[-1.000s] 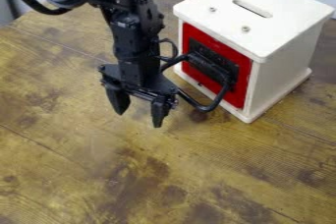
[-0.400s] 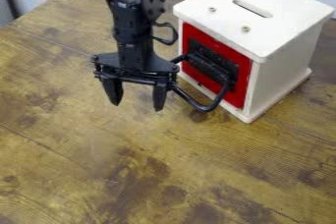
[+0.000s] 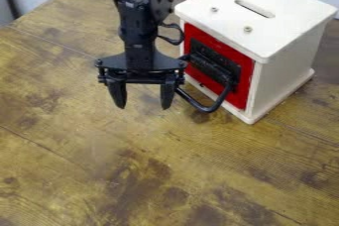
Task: Open the drawer
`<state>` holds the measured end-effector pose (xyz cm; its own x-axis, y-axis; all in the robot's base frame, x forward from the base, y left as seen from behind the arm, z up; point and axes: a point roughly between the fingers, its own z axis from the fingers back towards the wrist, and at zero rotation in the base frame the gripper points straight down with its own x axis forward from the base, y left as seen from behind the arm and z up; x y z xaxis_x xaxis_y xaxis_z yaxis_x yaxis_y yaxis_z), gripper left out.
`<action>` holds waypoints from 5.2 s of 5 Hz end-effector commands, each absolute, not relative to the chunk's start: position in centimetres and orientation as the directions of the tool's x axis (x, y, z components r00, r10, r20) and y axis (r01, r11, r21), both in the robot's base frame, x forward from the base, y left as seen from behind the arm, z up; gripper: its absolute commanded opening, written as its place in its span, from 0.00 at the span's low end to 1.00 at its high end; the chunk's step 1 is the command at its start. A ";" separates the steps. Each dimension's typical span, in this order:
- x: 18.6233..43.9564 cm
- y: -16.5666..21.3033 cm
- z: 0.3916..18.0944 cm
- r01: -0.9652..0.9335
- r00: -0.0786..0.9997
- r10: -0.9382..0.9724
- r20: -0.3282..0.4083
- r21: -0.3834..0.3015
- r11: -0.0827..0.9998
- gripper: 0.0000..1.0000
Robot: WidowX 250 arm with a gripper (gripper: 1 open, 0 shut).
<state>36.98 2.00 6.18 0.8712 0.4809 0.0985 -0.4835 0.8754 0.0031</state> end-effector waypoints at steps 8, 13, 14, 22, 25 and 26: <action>38.1 -0.1 8.5 -0.828 0.540 0.825 0.165 -0.071 0.556 0.00; 35.2 2.1 9.9 -0.929 0.347 0.928 0.135 -0.090 0.360 0.00; 34.7 1.6 9.7 -0.940 0.313 0.940 0.133 -0.099 0.327 0.00; 37.2 2.7 9.2 -0.977 0.097 0.985 0.142 -0.177 0.122 0.00; 38.1 4.7 10.6 -0.963 0.264 0.937 0.230 0.114 0.244 0.00; 37.2 5.8 10.6 -0.957 0.241 0.970 0.024 0.173 0.234 0.00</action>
